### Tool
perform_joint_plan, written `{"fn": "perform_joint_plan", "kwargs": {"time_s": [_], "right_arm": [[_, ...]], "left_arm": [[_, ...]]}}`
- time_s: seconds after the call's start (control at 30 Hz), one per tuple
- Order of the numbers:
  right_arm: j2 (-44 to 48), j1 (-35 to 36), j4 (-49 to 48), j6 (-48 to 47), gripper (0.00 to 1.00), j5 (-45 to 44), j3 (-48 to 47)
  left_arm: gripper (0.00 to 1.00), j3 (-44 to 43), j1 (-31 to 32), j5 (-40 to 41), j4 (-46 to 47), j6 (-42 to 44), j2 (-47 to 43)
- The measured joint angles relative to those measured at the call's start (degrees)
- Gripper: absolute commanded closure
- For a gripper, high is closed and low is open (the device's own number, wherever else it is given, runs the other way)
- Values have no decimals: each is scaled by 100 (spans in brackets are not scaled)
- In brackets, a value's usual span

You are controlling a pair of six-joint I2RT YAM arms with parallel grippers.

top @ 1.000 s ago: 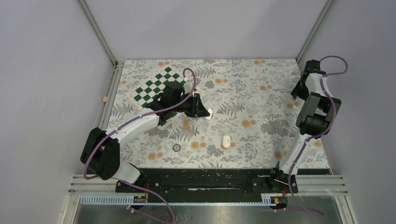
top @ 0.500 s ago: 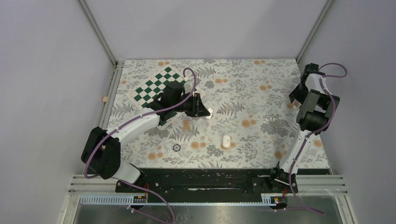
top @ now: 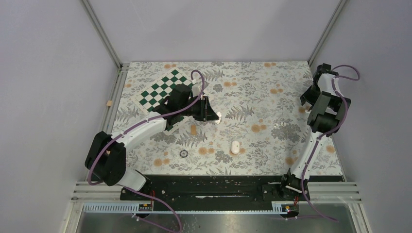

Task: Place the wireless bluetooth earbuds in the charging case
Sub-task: Pick up the earbud from the center of the board.

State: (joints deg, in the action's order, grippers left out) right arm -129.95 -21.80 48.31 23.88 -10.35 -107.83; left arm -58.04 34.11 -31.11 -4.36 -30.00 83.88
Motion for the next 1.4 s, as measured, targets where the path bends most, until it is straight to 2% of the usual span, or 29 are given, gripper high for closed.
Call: {"fn": "perform_joint_plan", "kwargs": {"time_s": [0.23,0.47,0.73,1.1,1.27,1.4], "right_arm": [[-494,0,387,-31,50,195,-678],[-566,0,581,-74,51,264,-815],[-564,0,601,-184,63,391,-710],[-380,-26,455,-310,66,444,-271],[-380,-28,455,-330,76,448,-271],[-380,-28,450,-348,80,457,-269]], "left_arm": [[100,-11,0,0,9,0,42],[100,-11,0,0,9,0,42],[100,-13,0,0,9,0,50],[100,-13,0,2,2,-2,68],[100,-13,0,4,-2,-2,68],[100,-13,0,4,-4,-4,68]]}}
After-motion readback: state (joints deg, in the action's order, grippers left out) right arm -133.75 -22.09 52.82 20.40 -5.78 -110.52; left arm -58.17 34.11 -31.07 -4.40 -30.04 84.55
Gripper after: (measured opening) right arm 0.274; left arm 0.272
